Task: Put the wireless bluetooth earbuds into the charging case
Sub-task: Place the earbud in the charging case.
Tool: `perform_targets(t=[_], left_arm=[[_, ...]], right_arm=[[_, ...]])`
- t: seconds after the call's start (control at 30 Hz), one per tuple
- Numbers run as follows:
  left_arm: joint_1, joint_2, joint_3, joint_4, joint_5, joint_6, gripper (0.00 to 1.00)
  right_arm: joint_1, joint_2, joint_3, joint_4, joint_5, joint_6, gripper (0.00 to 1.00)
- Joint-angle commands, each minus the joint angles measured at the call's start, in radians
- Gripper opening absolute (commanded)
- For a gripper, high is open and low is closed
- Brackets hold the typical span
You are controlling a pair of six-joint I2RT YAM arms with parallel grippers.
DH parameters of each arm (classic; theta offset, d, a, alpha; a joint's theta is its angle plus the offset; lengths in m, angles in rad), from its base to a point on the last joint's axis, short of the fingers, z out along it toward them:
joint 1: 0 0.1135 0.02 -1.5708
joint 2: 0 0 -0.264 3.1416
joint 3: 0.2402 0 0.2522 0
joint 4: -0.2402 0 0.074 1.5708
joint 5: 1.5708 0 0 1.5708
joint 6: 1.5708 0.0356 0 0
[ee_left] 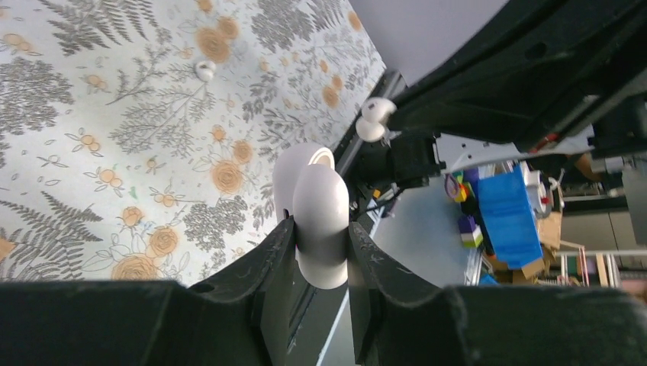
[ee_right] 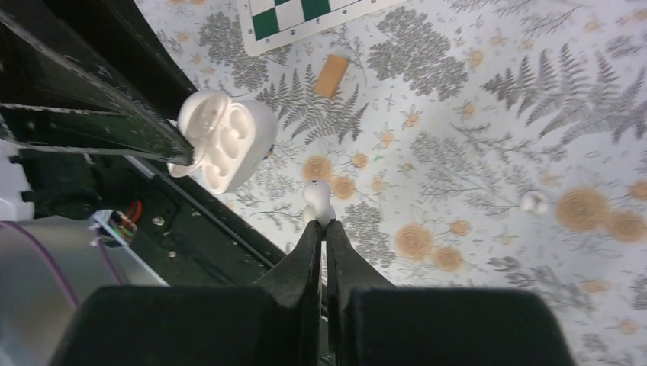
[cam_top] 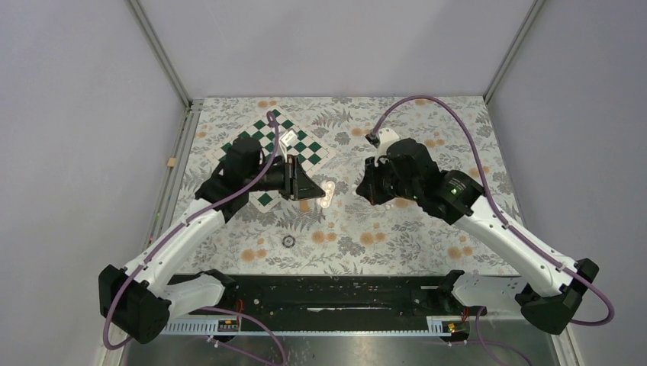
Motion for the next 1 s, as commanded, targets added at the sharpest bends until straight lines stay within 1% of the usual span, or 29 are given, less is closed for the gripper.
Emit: perform_targets(t=[0.0, 0.07, 0.13, 0.27, 0.43, 0.6, 0.7, 0.87, 0.97], left_arm=[[-0.002, 0.044, 0.113, -0.201, 0.164, 0.191, 0.22], [-0.003, 0.075, 0.154, -0.293, 0.181, 0.267, 0.22], [-0.005, 0.092, 0.174, -0.347, 0.194, 0.329, 0.22], [-0.005, 0.077, 0.178, -0.378, 0.152, 0.355, 0.22], [-0.005, 0.054, 0.137, -0.367, 0.118, 0.341, 0.22], [-0.004, 0.002, 0.090, -0.320, 0.062, 0.317, 0.22], [-0.005, -0.021, 0.054, -0.229, 0.029, 0.284, 0.22], [-0.012, -0.028, 0.038, -0.155, -0.063, 0.238, 0.22], [-0.021, -0.027, 0.031, -0.121, -0.137, 0.190, 0.22]], right_arm=[[0.009, -0.086, -0.026, 0.016, 0.070, -0.215, 0.00], [0.009, -0.136, -0.087, 0.074, 0.071, -0.261, 0.00], [0.009, -0.188, -0.156, 0.138, 0.055, -0.302, 0.00], [0.008, -0.255, -0.225, 0.180, 0.029, -0.356, 0.00], [0.009, -0.246, -0.255, 0.168, 0.028, -0.360, 0.00], [0.008, -0.259, -0.297, 0.236, 0.050, -0.322, 0.00], [0.008, -0.249, -0.288, 0.235, 0.053, -0.300, 0.00], [0.008, -0.212, -0.239, 0.229, 0.029, -0.161, 0.00], [0.007, -0.182, -0.177, 0.169, 0.003, -0.029, 0.00]])
